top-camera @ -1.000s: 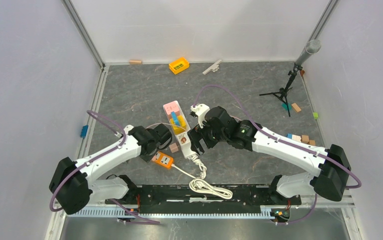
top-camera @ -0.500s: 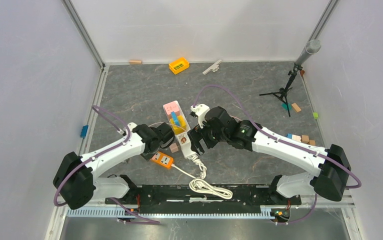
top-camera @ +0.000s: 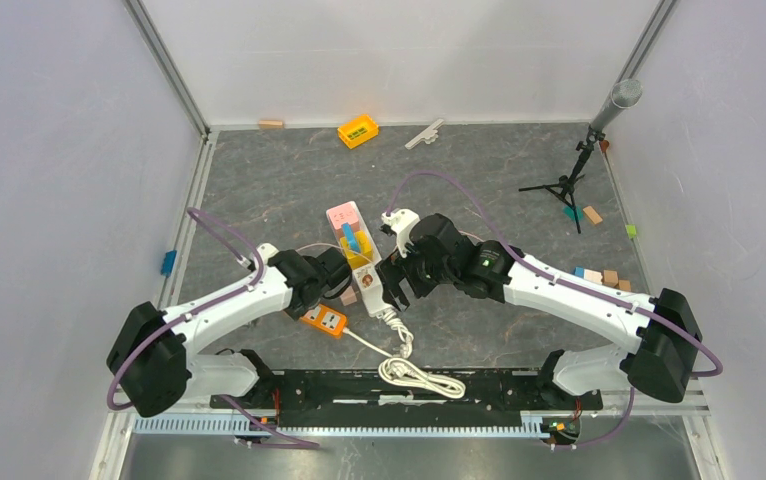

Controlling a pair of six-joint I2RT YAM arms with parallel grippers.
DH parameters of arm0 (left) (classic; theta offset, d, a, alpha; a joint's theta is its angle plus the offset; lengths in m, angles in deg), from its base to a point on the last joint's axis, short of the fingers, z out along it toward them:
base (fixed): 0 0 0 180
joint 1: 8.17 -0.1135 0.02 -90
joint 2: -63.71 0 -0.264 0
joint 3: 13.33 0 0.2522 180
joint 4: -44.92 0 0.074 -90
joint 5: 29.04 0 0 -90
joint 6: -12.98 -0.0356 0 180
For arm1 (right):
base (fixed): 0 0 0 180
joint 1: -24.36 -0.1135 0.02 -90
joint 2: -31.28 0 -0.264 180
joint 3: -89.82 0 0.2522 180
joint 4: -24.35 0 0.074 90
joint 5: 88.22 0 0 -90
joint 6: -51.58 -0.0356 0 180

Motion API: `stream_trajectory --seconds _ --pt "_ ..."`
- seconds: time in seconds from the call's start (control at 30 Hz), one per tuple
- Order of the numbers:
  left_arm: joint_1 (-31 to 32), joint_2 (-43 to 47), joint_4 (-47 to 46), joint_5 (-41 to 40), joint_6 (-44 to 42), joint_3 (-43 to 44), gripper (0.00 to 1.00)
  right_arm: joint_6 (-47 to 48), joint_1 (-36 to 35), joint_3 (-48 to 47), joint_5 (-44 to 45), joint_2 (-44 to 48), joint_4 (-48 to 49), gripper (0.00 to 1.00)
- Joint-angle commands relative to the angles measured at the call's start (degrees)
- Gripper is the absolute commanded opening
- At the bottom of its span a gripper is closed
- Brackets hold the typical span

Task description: Insert the plug

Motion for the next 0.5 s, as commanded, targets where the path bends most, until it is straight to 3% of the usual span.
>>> stream_trajectory --seconds 0.0,0.47 --pt "0.11 -0.29 -0.72 -4.49 0.18 1.1 0.02 0.5 0.15 0.0 0.69 1.04 0.52 0.98" --pt "1.37 -1.49 3.98 0.37 3.26 1.41 0.02 0.94 0.13 0.32 1.01 1.28 0.32 0.98"
